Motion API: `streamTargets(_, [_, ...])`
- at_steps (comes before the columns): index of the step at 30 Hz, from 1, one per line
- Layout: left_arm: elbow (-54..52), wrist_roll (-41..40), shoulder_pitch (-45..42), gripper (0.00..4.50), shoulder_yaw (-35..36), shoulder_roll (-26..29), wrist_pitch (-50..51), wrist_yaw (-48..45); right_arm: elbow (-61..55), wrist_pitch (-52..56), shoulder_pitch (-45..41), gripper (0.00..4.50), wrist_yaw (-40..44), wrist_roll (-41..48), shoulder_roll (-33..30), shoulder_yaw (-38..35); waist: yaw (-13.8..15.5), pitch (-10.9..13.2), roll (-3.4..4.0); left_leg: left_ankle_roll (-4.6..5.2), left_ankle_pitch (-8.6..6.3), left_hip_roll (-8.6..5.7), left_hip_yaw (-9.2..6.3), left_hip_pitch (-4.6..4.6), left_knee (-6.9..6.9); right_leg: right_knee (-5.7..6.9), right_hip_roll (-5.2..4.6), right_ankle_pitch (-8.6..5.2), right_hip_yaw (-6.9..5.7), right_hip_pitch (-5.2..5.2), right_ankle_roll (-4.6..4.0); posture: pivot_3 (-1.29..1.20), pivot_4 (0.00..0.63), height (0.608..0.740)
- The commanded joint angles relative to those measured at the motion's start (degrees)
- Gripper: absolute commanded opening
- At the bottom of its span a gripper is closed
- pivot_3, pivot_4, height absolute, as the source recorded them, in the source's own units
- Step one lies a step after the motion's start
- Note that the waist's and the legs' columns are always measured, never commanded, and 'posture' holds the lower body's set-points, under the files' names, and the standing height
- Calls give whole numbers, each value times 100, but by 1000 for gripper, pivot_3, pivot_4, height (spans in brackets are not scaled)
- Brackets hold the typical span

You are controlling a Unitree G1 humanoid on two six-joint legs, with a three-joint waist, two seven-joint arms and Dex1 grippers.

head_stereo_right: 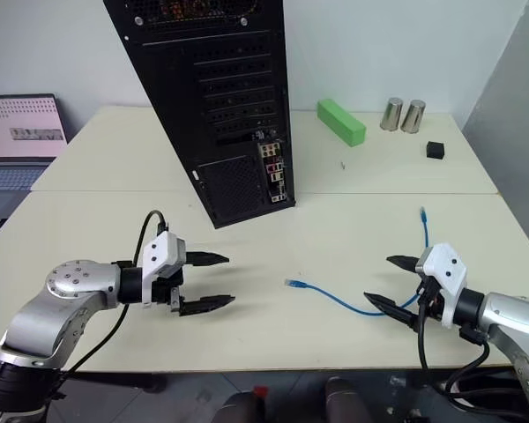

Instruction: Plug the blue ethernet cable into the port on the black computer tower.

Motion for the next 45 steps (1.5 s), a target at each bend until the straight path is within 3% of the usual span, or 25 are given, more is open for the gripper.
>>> streamTargets(1, [-236, -80, -1, 4500, 6, 65, -73, -95, -213, 20, -70, 4493, 40, 114, -74, -170, 0, 0, 0, 0, 0, 0, 0, 0, 0, 0, 0, 0, 0, 0, 0, 0, 150, 740])
streamTargets(9, [-425, 13, 102, 4500, -128, 49, -70, -81, -234, 105, -116, 4493, -25, 24, -90, -30, 1, 0, -1, 0, 0, 0, 0, 0, 0, 0, 0, 0, 1, 0, 0, 0, 150, 740])
streamTargets(19, [-365, -292, 4, 4500, -158, 49, -50, -370, -83, 358, -949, 4493, -79, -196, 88, 1043, -3, 1, -1, 0, 0, 1, 0, 1, 1, 1, 0, 0, 0, 0, 0, 0, 150, 740])
streamTargets(25, [-220, 36, 45, 4500, -372, 203, -493, -689, 708, 26, -1797, 4493, -46, -860, 585, 2160, -7, 3, 0, 1, 0, 1, 0, -1, 1, -1, 1, -1, -1, -2, -1, 0, 150, 740])
streamTargets(37, [70, 403, 116, 4500, -476, 131, -1071, -614, 2035, -837, -2379, 4493, 106, -1924, 1470, 3260, -18, 3, -7, 2, -1, 4, -1, -3, 1, 4, 2, -4, -3, -8, -6, 0, 150, 740])
streamTargets(45, [212, 488, 65, 4500, -510, 27, -1252, -573, 2336, -1157, -2452, 2768, 78, -2467, 1631, 3504, -22, 3, -7, 2, -1, 4, -1, -3, 1, 6, 2, -3, -3, -8, -6, 0, 150, 740])
